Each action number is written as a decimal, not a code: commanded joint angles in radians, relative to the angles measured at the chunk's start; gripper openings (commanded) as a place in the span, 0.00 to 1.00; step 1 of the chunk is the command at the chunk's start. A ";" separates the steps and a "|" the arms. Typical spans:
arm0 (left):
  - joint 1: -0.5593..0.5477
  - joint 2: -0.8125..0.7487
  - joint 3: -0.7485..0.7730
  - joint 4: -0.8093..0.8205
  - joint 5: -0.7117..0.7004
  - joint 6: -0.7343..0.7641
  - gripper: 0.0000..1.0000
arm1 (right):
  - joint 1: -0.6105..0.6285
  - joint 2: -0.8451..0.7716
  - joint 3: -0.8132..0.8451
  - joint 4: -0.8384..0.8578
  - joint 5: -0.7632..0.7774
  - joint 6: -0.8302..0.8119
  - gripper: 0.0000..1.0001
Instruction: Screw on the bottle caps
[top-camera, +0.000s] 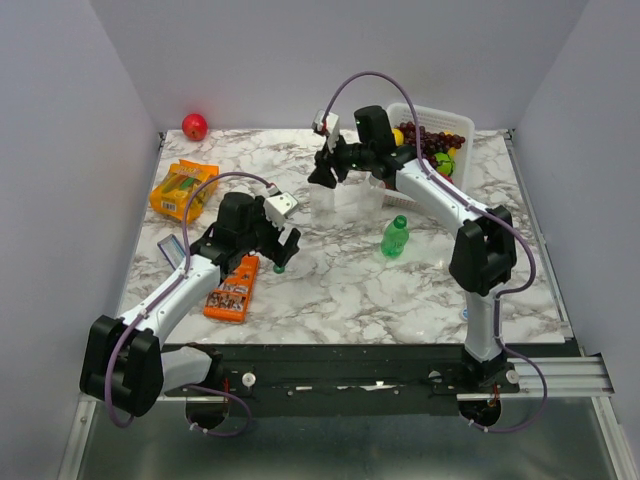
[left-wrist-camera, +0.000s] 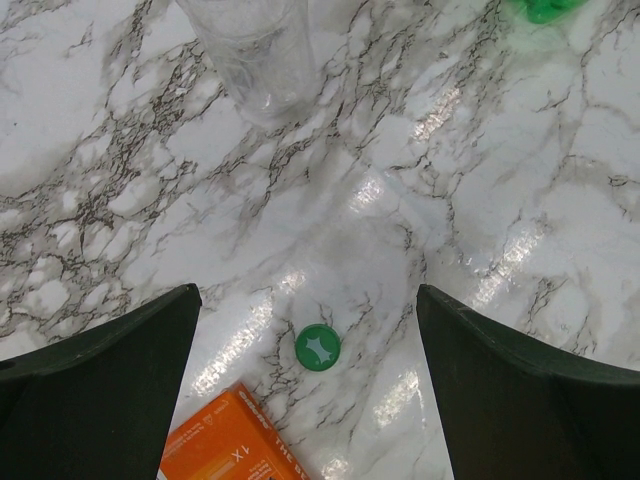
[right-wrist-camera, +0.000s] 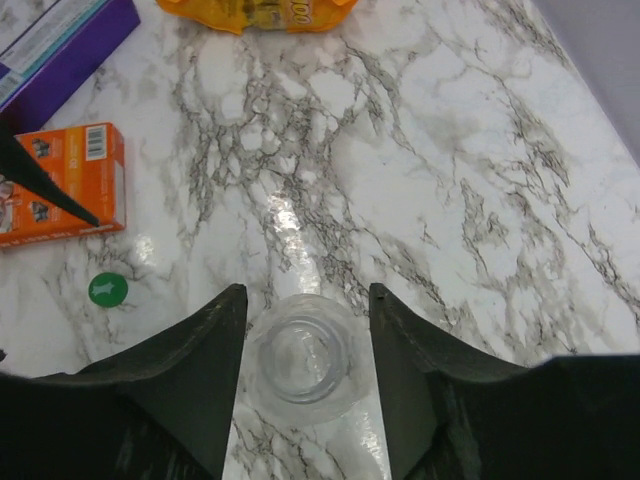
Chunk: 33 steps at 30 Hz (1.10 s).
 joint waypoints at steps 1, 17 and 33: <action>-0.002 -0.021 0.010 0.013 -0.003 -0.016 0.99 | 0.002 0.055 0.054 0.050 0.140 0.026 0.52; -0.004 0.020 -0.065 0.372 0.174 -0.185 0.99 | 0.002 -0.118 0.105 -0.056 -0.249 0.314 0.06; -0.034 0.141 0.006 0.487 0.293 -0.251 0.99 | 0.014 -0.167 0.039 0.024 -0.377 0.465 0.04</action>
